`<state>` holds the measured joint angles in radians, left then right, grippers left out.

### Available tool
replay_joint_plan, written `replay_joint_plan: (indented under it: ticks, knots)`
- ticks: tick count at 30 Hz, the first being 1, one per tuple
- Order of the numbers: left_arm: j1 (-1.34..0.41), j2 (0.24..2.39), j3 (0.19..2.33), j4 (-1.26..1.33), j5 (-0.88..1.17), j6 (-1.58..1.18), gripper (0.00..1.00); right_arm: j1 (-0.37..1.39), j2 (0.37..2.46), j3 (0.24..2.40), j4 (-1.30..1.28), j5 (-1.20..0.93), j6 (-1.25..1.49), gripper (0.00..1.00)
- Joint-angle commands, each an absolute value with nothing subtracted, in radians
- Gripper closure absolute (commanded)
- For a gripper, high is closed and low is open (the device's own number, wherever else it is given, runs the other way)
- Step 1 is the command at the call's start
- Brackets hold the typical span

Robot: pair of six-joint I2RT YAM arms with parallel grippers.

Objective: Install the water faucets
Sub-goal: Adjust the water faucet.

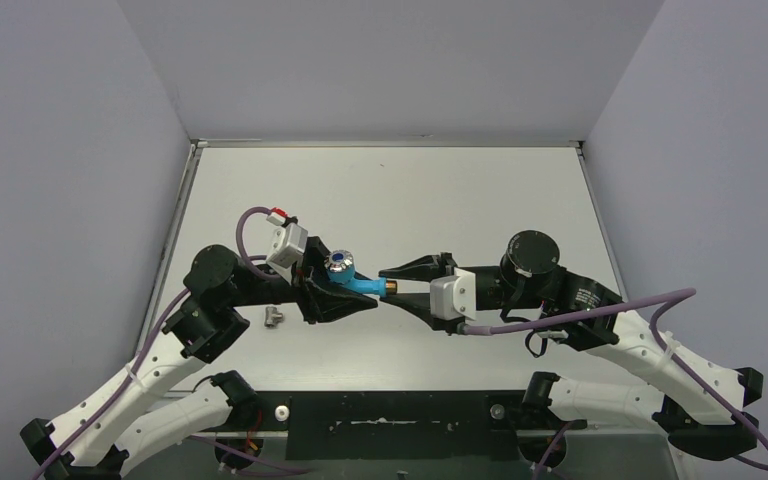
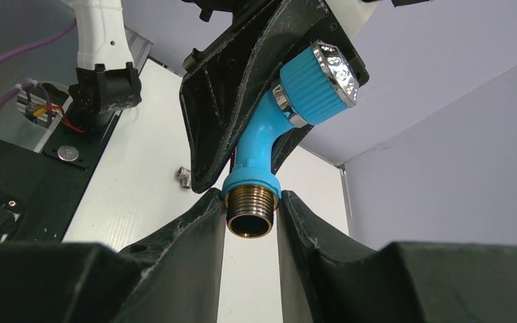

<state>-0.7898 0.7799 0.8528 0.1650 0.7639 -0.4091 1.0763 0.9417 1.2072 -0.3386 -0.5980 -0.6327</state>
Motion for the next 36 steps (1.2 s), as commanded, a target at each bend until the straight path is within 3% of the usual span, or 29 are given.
replay_joint_plan:
  ticks: [1, 11, 15, 19, 27, 32, 36]
  knots:
    - [-0.793, 0.779, 0.862, 0.272, 0.759, -0.422, 0.75, 1.094, 0.973, 1.218, -0.280, -0.586, -0.621, 1.00]
    - [-0.792, 0.775, 0.863, 0.282, 0.772, -0.420, 0.69, 1.096, 0.974, 1.214, -0.298, -0.561, -0.620, 1.00]
    - [-0.793, 0.776, 0.857, 0.308, 0.772, -0.437, 0.77, 1.095, 0.979, 1.214, -0.311, -0.562, -0.623, 1.00]
    - [-0.793, 0.782, 0.858, 0.322, 0.783, -0.447, 1.00, 1.096, 0.983, 1.207, -0.310, -0.564, -0.618, 1.00]
    - [-0.793, 0.804, 0.899, 0.220, 0.772, -0.401, 1.00, 1.107, 0.985, 1.221, -0.329, -0.565, -0.613, 1.00]
    - [-0.793, 0.802, 0.908, 0.173, 0.719, -0.369, 1.00, 1.163, 1.004, 1.268, -0.380, -0.564, -0.620, 0.93]
    - [-0.791, 0.802, 0.905, 0.178, 0.728, -0.369, 1.00, 1.187, 0.996, 1.272, -0.370, -0.494, -0.633, 0.74]
